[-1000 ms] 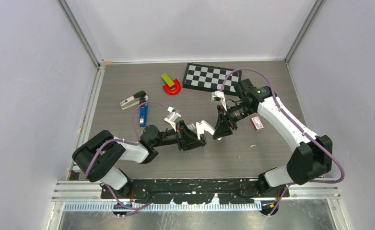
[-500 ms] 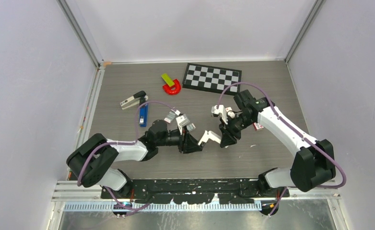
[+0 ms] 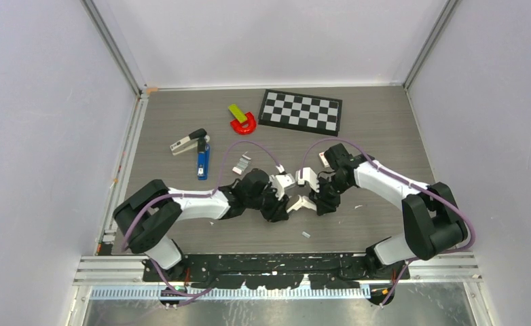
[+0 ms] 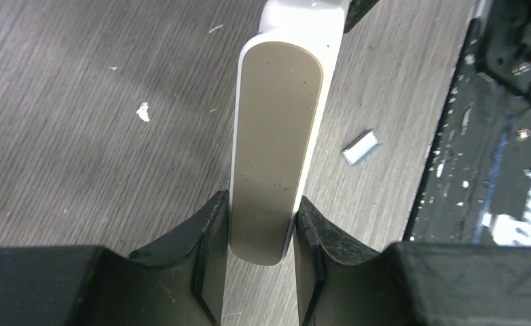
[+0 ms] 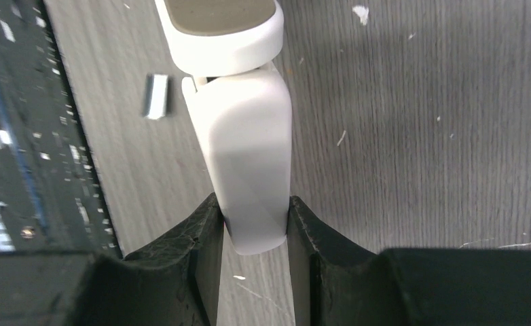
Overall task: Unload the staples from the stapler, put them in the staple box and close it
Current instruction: Unload the staple at the center of the board.
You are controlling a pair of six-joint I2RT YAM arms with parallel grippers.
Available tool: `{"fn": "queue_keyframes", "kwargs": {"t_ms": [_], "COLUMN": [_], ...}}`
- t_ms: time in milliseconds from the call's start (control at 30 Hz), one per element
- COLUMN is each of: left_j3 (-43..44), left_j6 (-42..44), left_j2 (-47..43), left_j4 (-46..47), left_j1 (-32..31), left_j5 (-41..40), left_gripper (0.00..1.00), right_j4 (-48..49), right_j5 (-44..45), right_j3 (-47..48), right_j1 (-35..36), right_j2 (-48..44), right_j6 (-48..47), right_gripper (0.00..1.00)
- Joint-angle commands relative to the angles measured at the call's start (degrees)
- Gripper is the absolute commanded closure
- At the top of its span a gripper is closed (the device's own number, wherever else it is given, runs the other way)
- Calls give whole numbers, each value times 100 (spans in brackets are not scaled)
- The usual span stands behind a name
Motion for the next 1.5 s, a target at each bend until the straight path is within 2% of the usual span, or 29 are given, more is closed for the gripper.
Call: {"fn": "queue_keyframes", "kwargs": {"t_ms": [0, 200, 400, 667, 867, 1000, 1233, 1367, 1467], "left_j3": [164, -46, -332, -861, -1047, -1069, -1123, -1369, -1459], "left_j6": [150, 9, -410, -1730, -2701, -3107, -3312, -2817, -2285], "left_j2": [151, -341, -920, -1079, -1052, -992, -1226, -2121, -3116], "left_j4": [-891, -600, -50, 2058, 3466, 4105, 4334, 3412, 2143], "left_j1": [-110, -114, -114, -113, -105, -105, -105, -90, -58], "left_j5": [-788, -908, -712, 349, 743, 824, 693, 113, -429], "left_gripper": [100, 100, 100, 100, 97, 83, 39, 21, 17], "right_j4": [382, 150, -597, -1895, -2172, -2344, -2289, -1927, -1695], "right_j5": [1218, 890, 397, -717, -1458, -1983, -2573, -2531, -2207], "right_j3": [-82, 52, 636, 1560, 1806, 2015, 2219, 2098, 2032], "right_j1": [-97, -94, -96, -98, -96, -99, -98, -98, -109], "right_j2": [13, -129, -380, -538, -670, -626, -671, -903, -1042], "right_j6": [-91, 19, 97, 217, 504, 686, 1077, 1369, 1599], "right_gripper": [99, 99, 99, 99, 99, 99, 99, 99, 99]}}
